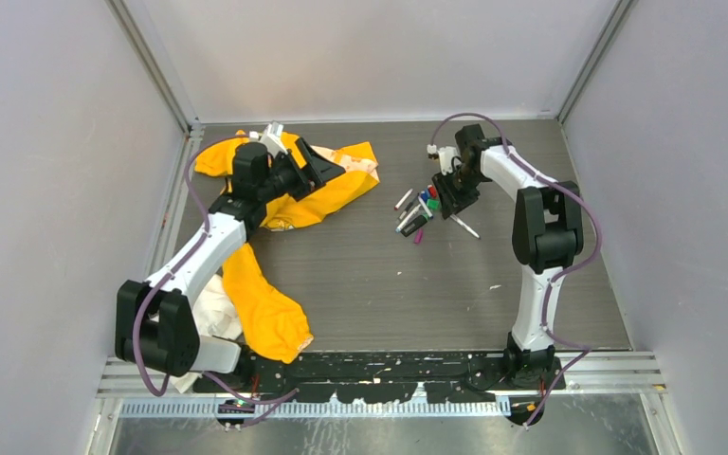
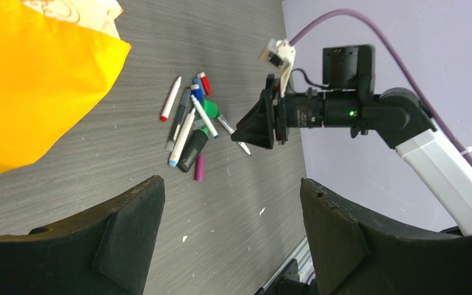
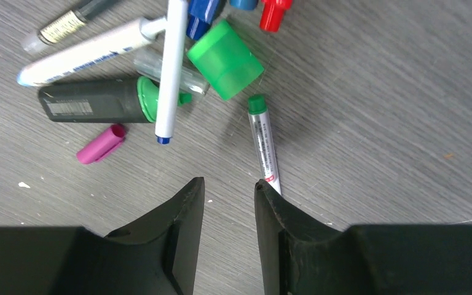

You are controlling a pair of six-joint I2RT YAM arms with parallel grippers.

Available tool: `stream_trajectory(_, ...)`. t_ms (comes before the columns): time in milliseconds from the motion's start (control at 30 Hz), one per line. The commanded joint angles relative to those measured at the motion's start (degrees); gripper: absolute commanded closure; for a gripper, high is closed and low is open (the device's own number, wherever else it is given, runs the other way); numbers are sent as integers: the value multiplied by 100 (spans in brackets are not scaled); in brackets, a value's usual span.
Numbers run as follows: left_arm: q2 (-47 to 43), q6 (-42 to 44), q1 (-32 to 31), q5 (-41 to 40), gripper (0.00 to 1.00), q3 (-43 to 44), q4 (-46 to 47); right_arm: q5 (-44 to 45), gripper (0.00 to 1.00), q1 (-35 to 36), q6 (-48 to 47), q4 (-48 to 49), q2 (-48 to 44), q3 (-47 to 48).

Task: Insert the pens into the pen caps
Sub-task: Pick up the pen from the center of the board.

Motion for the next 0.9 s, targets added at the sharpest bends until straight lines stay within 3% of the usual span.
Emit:
stream_trajectory(0, -303, -112, -20, 42, 20, -227, 378, -646, 58, -7, 131, -102, -56, 514)
stream_trajectory(100, -322, -186, -20, 41, 20, -328, 477, -1682, 58, -45, 471, 9, -137, 592)
stream_trajectory(433, -260, -258, -20, 170, 24, -339, 545, -1286, 58, -6, 153, -277, 465, 1329)
stream_trajectory(600, -339, -234, -20, 69, 24, -416, 539, -1811, 59, 229, 187, -117, -179, 761)
stream_trajectory(700, -270, -288, -20, 86, 24, -423, 634, -1494, 59, 596, 937, 238, -540, 232)
stream_trajectory(867, -181, -314, -20, 190, 25, -313, 649, -38, 53, 1121, 2916, 1357, -1176, -796)
